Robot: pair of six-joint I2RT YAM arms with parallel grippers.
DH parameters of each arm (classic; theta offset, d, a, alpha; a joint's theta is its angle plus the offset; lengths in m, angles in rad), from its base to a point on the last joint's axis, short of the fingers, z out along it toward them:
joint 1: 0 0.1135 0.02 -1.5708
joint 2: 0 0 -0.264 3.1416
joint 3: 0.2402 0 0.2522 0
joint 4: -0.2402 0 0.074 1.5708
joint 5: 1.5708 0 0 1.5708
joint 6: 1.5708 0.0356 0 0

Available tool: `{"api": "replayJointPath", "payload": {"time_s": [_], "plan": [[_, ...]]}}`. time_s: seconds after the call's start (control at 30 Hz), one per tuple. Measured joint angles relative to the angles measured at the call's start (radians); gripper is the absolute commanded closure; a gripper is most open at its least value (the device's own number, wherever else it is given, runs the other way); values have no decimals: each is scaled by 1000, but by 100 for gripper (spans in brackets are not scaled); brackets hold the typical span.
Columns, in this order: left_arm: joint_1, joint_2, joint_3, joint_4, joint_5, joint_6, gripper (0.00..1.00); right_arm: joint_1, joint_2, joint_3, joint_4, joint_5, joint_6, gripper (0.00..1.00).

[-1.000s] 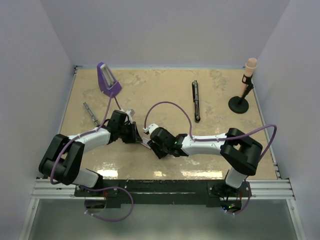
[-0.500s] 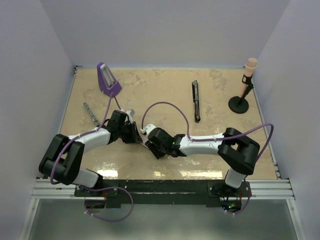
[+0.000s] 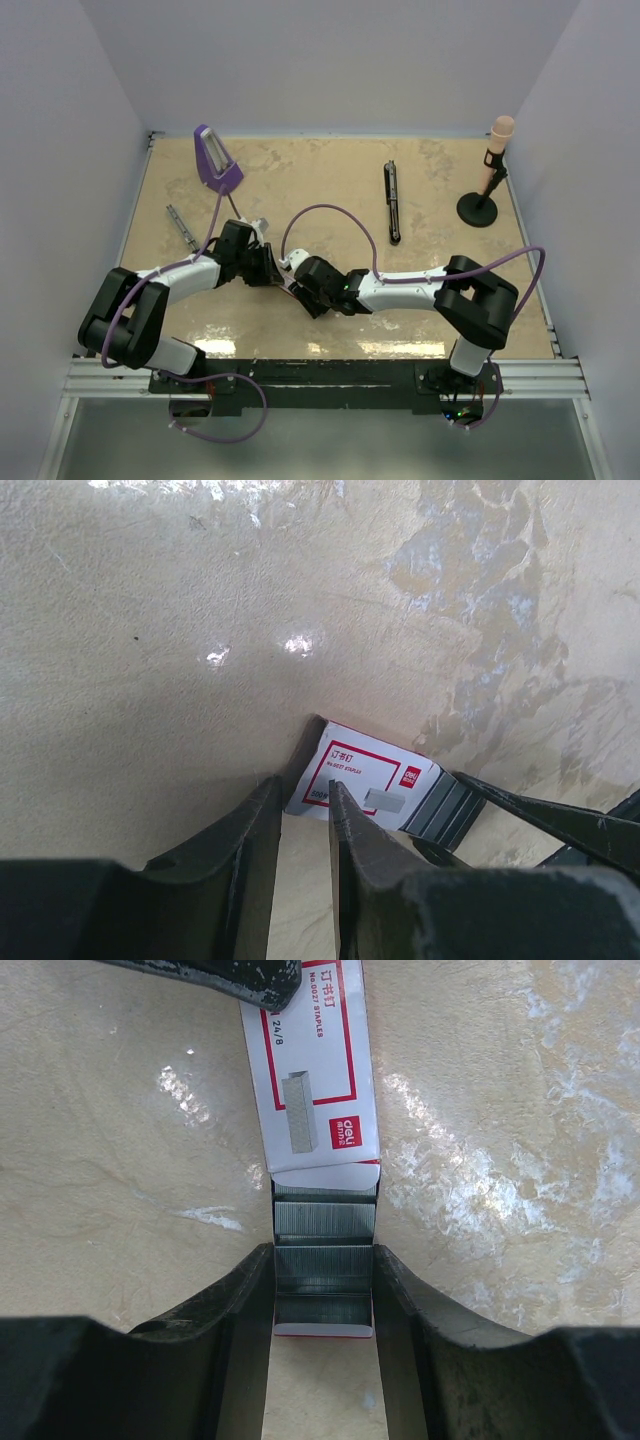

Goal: Unload the staples from the stapler

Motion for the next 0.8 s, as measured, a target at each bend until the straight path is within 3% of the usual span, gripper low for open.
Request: {"api": "replayJointPath", "payload": {"time_s": [0.8], "plan": [[7, -3, 1, 2, -13, 0, 67, 3, 11, -5, 48, 1, -55, 64]]}}
